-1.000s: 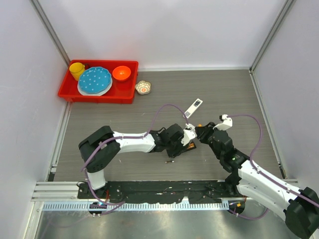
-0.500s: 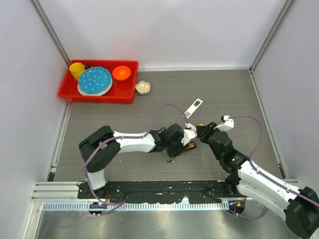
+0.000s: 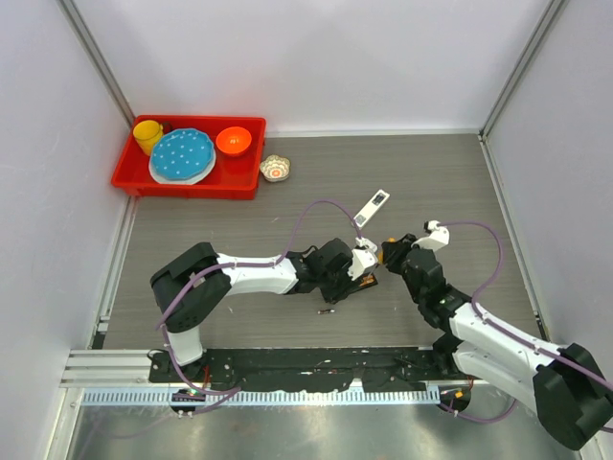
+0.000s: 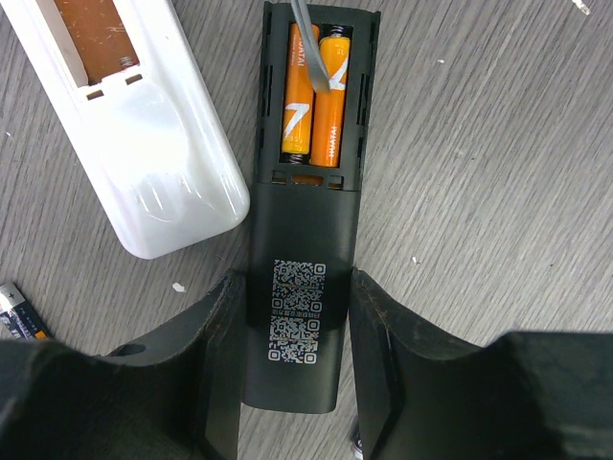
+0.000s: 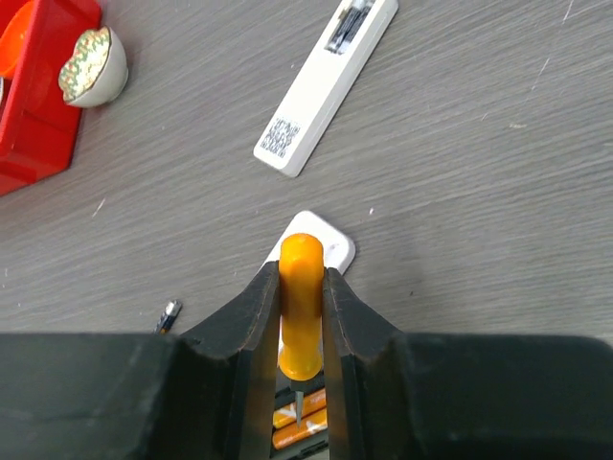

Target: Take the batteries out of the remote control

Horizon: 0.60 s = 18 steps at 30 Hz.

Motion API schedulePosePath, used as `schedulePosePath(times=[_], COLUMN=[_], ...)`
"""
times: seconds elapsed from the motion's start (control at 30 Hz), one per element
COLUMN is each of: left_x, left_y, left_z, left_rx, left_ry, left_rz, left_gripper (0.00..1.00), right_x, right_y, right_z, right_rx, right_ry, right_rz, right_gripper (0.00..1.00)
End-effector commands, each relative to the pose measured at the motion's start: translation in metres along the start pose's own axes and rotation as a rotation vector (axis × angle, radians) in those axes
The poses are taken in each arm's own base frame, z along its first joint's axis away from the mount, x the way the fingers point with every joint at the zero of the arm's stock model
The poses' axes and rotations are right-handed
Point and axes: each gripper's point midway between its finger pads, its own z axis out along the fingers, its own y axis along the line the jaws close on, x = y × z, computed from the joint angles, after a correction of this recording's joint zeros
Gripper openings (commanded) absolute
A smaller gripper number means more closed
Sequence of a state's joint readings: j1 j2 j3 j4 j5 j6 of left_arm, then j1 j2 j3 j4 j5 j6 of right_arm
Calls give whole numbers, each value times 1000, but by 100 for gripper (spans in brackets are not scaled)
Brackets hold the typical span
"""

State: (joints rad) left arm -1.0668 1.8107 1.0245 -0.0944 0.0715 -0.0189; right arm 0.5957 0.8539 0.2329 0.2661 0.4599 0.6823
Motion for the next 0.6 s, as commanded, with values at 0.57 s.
schedulePosePath(times=[0.57], left_x=[51], left_y=[-7], left_z=[6], left_rx=[24], left_ry=[151], left_rz=[-19], left_gripper=[0], right_x=[-71], right_y=[20], right_z=[22], right_rx=[-375], right_ry=[37], right_rz=[251], right_gripper=[1])
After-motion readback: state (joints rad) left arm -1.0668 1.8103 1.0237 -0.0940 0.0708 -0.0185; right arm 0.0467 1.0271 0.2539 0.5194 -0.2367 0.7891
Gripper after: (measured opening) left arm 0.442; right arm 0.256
